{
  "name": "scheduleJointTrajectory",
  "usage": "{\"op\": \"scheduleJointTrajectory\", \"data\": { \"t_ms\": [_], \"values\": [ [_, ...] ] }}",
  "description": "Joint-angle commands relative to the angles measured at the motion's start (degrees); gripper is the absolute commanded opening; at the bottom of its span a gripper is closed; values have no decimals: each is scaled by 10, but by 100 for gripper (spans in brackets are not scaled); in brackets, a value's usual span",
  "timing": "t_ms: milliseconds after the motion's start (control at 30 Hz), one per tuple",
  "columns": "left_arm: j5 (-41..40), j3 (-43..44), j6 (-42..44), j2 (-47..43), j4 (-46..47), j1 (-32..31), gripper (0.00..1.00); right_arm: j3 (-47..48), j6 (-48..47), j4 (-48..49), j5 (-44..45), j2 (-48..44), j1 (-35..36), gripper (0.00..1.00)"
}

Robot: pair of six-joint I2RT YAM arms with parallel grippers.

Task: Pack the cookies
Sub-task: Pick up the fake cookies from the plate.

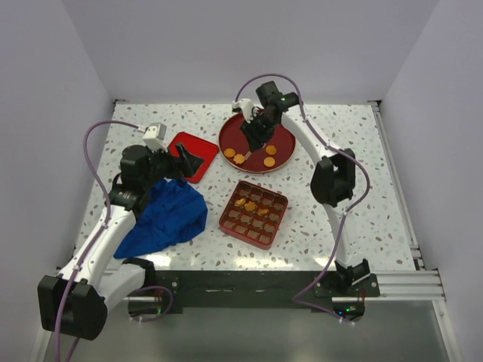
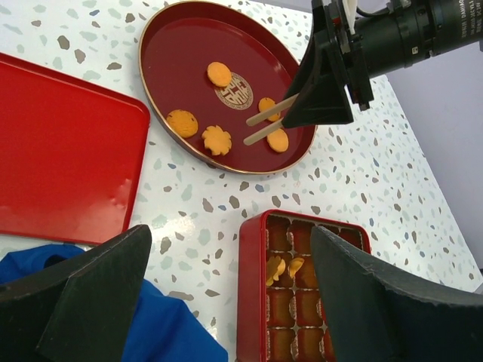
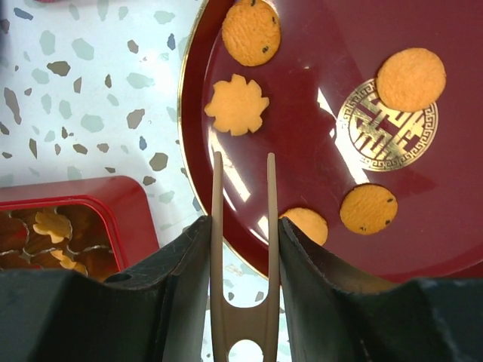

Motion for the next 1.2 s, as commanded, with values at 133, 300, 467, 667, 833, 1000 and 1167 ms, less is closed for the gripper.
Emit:
{"op": "scheduleJointTrajectory", "data": {
  "t_ms": [133, 300, 467, 667, 833, 1000, 1167],
  "values": [
    [-4, -5, -6, 1, 34, 3, 92, 45, -14, 5, 13, 24, 15, 45],
    [-3, -6, -4, 6, 37, 5, 92, 50, -14, 6, 21, 32, 18, 45],
    [-1, -7, -3, 11, 38, 6, 92, 51, -21, 8, 30, 37, 26, 46],
    [1, -9, -2, 13, 40, 9, 92, 50, -23, 8, 32, 41, 30, 46],
    [7, -7, -1, 20, 44, 13, 92, 50, -24, 8, 36, 44, 34, 47],
    [11, -8, -1, 23, 46, 14, 92, 52, -25, 12, 45, 48, 34, 49],
    [12, -10, -1, 24, 47, 16, 92, 56, -27, 12, 45, 54, 35, 50]
  ]
}}
